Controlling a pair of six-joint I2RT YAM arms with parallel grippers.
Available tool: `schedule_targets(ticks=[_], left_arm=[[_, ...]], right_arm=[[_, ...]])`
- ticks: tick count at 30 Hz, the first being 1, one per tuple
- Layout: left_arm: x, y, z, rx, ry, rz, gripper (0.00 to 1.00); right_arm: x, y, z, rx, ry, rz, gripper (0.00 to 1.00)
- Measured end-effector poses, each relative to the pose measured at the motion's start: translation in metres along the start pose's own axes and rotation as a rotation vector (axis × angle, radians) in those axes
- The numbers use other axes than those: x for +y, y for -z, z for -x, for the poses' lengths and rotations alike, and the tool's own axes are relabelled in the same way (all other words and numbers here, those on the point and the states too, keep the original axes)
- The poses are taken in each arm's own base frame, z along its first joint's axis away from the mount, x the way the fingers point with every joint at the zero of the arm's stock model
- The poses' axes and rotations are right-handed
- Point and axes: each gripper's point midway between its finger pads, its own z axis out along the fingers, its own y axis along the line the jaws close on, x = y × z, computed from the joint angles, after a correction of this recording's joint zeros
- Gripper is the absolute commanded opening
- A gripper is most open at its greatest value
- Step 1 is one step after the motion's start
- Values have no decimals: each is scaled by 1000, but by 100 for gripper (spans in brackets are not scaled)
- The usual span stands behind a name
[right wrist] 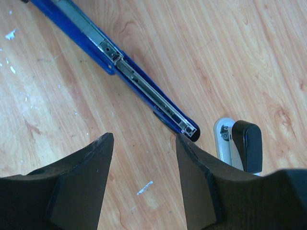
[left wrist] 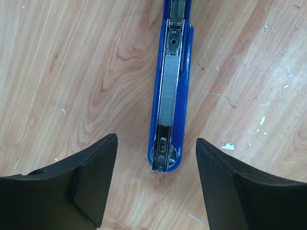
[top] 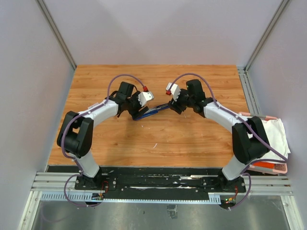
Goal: Unload the staples from the stapler
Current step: Unload the staple at the center of the board.
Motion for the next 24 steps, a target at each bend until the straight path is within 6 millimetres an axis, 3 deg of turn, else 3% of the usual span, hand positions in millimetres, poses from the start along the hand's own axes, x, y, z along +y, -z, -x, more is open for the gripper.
schedule_targets(ticks=[5,17,24], left_arm=[[1,-12,1,13,21,-15,66],[0,-32,-10,59,63,-44,48],[-5,-39,-17,78,80,-64,37]], right_arm=[[5,9,-4,-6,56,-5,56],[10,45,32,-114,122,-25,56],[18,57,39,-142,128,-15,56]])
